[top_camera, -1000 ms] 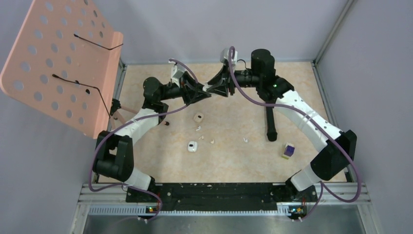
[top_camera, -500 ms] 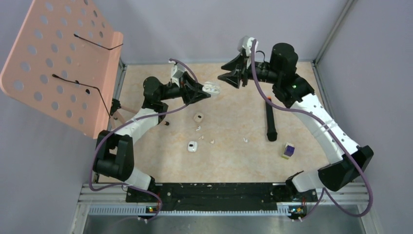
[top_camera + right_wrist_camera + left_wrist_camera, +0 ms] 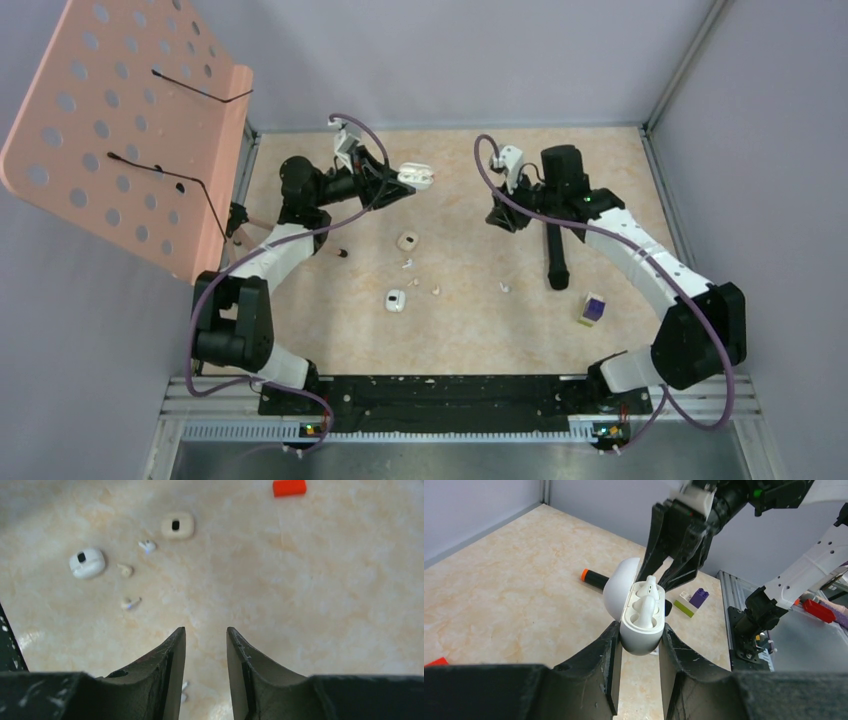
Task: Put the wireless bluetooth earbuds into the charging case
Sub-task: Pick up the earbud from the center of the board.
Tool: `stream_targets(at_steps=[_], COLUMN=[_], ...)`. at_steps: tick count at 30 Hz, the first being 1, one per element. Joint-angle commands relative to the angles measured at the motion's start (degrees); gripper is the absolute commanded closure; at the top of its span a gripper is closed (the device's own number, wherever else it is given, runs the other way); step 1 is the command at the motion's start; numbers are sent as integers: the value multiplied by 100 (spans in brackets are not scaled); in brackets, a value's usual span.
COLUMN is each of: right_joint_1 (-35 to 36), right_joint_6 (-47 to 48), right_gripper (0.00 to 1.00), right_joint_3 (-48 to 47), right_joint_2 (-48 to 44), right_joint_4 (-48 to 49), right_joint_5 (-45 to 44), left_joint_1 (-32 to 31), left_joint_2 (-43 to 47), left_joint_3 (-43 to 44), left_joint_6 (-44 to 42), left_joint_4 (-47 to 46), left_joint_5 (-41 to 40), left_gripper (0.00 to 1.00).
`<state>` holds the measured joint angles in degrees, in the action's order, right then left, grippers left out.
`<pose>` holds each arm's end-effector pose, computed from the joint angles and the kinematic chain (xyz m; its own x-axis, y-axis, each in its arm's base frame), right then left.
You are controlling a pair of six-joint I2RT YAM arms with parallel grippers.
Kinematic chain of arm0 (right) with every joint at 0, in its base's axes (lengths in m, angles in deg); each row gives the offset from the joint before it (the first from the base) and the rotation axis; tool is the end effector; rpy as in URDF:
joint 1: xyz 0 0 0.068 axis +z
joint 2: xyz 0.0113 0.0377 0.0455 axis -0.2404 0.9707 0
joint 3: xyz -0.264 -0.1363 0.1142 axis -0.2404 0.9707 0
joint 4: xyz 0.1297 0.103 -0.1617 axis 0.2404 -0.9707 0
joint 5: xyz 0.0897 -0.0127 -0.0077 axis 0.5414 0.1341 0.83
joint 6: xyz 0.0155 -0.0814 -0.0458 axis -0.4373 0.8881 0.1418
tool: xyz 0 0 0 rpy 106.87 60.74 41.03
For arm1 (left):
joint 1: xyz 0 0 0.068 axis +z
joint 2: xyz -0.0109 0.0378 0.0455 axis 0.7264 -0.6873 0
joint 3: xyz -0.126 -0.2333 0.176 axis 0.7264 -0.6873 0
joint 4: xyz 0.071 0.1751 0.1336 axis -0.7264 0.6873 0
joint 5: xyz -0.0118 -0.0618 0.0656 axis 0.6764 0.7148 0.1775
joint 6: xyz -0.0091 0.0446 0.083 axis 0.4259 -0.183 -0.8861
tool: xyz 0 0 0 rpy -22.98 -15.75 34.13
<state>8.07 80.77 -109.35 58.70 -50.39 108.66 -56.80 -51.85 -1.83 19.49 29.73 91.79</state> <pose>0.2690 0.1593 0.3531 -0.2374 -0.3972 -0.8865 -0.8667 0.4987 0.0086 0.2973 -0.1331 0.3925 -0.2662 -0.1761 -0.9477 0.9382 0.1783 -0.2967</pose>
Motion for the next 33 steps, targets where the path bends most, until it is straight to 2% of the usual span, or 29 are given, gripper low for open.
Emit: stream_targets(at_steps=[1, 7, 12, 19, 23, 33], right_joint_1=[-7, -12, -18, -8, 6, 317], right_joint_6=[517, 2573, 4240, 5493, 6183, 6745], right_gripper=[68, 73, 74, 74, 67, 64], right_joint_3=[537, 1513, 1788, 1661, 1731, 1801], right_joint_2=[33, -479, -444, 65, 257, 743], right_joint_4=[-731, -770, -1325, -1805, -1891, -1788], right_joint_5=[-666, -281, 97, 243, 249, -43], left_joint_1=[134, 187, 187, 189, 195, 204], left_joint_2=[435, 588, 538, 501, 518, 548], left_joint_3=[-189, -415, -376, -322, -322, -312], left_joint_6=[-107, -243, -406, -505, -623, -775], left_joint_4=[144, 465, 698, 847, 992, 1209], left_joint_5=[-124, -182, -97, -147, -188, -239], left_gripper=[100, 100, 100, 100, 100, 100])
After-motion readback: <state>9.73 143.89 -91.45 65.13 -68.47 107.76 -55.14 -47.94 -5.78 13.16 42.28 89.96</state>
